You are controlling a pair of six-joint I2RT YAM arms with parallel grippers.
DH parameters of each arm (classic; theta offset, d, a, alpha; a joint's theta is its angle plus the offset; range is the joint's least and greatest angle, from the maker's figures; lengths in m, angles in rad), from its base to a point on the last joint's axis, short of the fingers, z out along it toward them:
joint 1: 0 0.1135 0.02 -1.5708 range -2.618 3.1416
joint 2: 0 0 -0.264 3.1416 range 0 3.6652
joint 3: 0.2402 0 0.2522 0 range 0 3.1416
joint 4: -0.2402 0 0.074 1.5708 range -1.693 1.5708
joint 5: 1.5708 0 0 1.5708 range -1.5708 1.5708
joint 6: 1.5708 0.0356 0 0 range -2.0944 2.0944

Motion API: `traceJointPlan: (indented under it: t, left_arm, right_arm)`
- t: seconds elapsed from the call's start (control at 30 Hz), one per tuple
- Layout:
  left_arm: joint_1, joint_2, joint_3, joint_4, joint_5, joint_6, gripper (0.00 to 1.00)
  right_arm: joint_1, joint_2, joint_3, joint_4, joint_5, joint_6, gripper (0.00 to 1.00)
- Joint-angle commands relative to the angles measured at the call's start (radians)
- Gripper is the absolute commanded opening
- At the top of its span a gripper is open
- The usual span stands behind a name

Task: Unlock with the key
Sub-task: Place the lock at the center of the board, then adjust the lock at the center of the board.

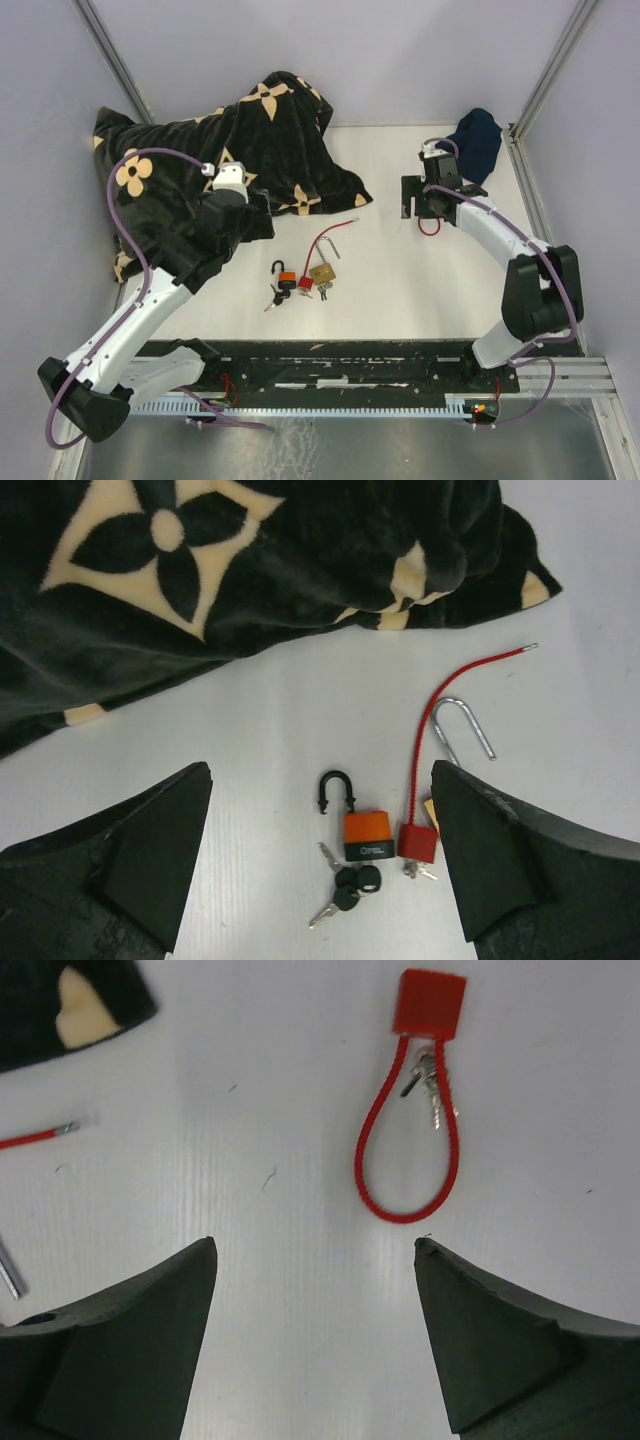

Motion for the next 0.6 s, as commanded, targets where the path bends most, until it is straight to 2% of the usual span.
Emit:
traceJointPlan:
  t: [0.0, 0.27, 0.43, 0.57]
  left_arm:
    - [0.002, -0.051, -0.077, 0.055, -0.097, 0.136, 0.96]
    - [0.017, -0.037, -0.114, 0.056, -0.139, 0.145, 0.96]
    - [0.026, -0.008, -0.116, 0.050, -0.136, 0.142, 0.96]
    - [0.029, 0.003, -0.118, 0.052, -0.113, 0.139, 0.96]
  right_arm:
    - [-0.075, 0.129, 0.162, 0.028, 0.040, -0.026, 0.88]
    - [-0.169, 0.432, 0.418, 0.012, -0.040, -0.050, 0.86]
    - [-0.188, 0.585, 0.534, -0.037, -0.077, -0.063, 0.80]
    - [-0.193, 0.654, 0.600, -0.088, -0.109, -0.086, 0.70]
